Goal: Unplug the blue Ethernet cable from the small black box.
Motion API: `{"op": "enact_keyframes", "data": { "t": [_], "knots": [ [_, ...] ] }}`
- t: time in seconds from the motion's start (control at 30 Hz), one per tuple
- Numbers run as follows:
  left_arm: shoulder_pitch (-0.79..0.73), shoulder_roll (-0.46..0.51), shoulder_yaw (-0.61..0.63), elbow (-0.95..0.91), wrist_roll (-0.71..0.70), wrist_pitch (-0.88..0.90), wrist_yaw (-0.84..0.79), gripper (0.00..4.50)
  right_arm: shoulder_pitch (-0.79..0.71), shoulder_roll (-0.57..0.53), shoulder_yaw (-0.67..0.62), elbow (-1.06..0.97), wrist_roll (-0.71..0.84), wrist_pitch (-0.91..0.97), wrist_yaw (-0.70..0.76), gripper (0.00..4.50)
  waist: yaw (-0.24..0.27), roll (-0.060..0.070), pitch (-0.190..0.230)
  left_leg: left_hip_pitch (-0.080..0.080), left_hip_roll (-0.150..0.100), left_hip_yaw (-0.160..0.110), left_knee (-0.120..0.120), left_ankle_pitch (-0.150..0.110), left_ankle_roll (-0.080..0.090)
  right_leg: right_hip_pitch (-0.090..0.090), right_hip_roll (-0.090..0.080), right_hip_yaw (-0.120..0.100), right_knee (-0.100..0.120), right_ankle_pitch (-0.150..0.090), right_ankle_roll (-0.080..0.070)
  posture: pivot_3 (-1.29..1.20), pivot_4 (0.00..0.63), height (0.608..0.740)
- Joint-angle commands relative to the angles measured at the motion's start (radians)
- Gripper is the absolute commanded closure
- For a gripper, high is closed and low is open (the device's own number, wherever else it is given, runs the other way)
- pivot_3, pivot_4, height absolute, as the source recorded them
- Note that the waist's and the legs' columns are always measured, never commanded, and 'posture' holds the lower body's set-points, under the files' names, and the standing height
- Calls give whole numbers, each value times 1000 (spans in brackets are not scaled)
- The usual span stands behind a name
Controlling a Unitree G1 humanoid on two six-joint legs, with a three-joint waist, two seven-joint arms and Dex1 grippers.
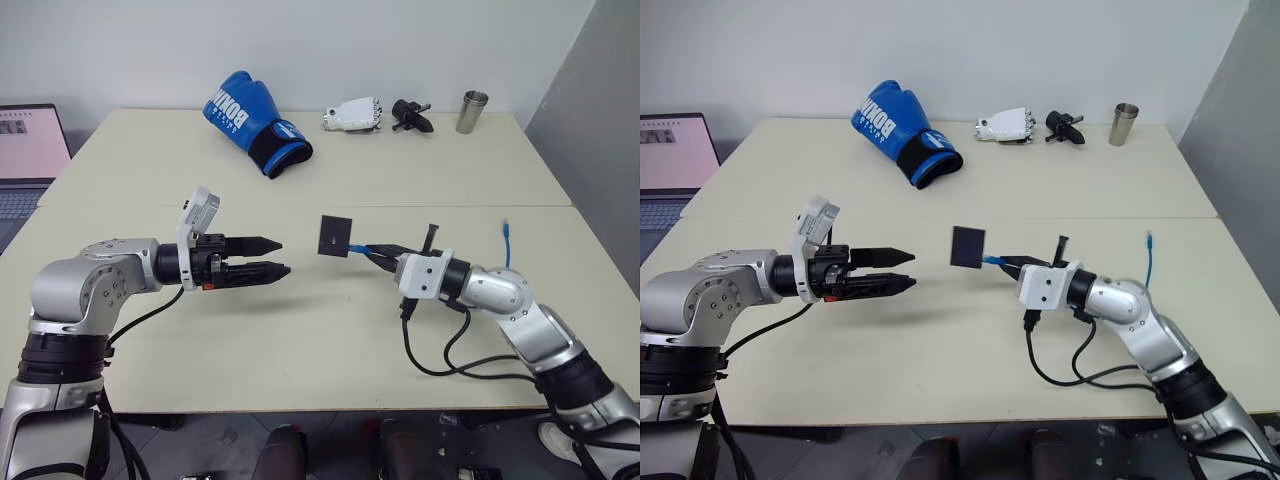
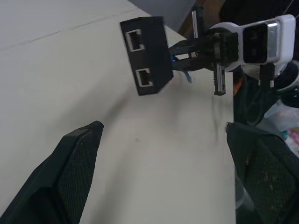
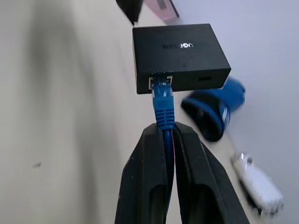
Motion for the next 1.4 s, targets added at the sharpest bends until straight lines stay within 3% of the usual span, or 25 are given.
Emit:
{"op": "enact_keyframes", "data": {
  "t": [0.03,0.57,0.7,1.2,1.4],
  "knots": [
    [-40,-35,17,-21,-64,54,13,0,-90,11,-15,63,26,-157,67,4478,2,0,0,0,0,0,1,0,0,0,-1,0,0,0,0,0,150,740],
    [-67,-111,59,10,-122,124,105,0,-166,69,-26,161,16,-208,124,4478,14,0,0,0,-1,0,2,0,0,1,-2,0,0,0,0,0,150,740],
    [-70,-123,60,11,-135,134,109,547,-171,75,-29,159,13,-202,133,4500,14,0,0,0,-1,0,2,0,0,1,-2,0,0,0,0,0,150,740],
    [-83,-139,37,33,-115,130,104,3634,-158,81,-27,138,-34,-231,114,4500,14,0,0,0,-1,0,2,0,0,1,-2,0,0,0,0,0,150,740],
    [-80,-140,35,34,-111,124,108,3723,-141,86,-20,117,-33,-227,117,4500,14,0,0,0,-1,0,2,0,0,1,-2,0,0,0,0,0,150,740]
  ]
}}
